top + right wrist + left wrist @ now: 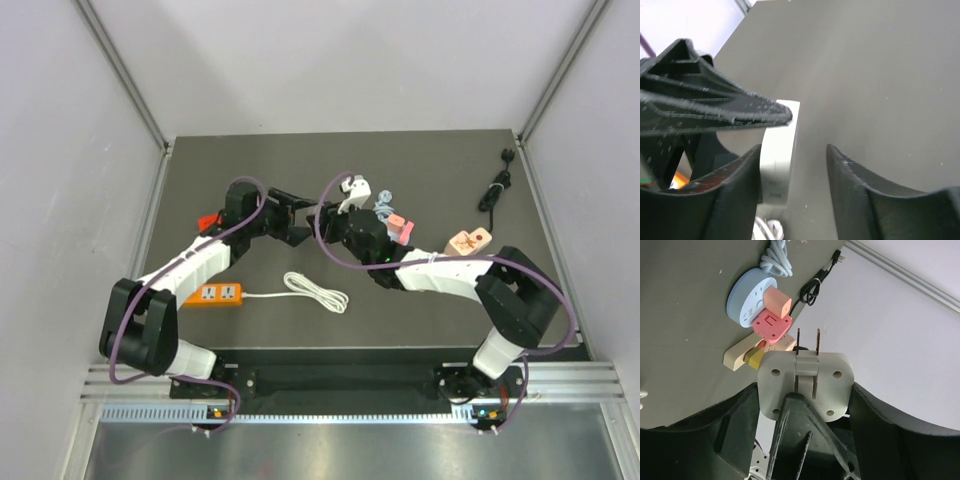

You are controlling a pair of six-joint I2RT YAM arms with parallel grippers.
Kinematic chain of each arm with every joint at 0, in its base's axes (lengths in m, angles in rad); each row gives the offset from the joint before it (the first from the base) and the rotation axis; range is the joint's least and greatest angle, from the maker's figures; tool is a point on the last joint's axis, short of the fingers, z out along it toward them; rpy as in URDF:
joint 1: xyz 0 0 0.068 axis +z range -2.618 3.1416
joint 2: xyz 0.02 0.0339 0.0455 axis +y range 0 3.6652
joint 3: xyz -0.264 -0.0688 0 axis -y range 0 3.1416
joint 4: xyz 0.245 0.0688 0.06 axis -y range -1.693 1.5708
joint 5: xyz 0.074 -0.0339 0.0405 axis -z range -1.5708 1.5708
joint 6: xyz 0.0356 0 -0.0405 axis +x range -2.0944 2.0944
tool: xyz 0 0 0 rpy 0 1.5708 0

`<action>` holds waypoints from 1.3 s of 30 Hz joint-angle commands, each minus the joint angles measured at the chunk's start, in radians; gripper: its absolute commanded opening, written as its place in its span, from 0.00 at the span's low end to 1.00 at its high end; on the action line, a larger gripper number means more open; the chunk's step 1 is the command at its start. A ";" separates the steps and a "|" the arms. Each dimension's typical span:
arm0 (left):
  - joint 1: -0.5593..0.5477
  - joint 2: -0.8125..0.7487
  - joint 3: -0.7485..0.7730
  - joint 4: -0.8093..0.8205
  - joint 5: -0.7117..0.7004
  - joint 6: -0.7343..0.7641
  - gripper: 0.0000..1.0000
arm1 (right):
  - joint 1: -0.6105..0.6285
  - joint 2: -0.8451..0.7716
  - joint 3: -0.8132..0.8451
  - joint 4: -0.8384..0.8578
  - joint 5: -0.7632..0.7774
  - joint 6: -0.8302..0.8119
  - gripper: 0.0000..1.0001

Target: Insert the plug

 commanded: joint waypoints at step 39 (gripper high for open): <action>-0.015 0.043 0.202 -0.530 -0.049 1.148 0.78 | -0.395 0.117 0.743 -1.530 -0.229 -0.014 0.00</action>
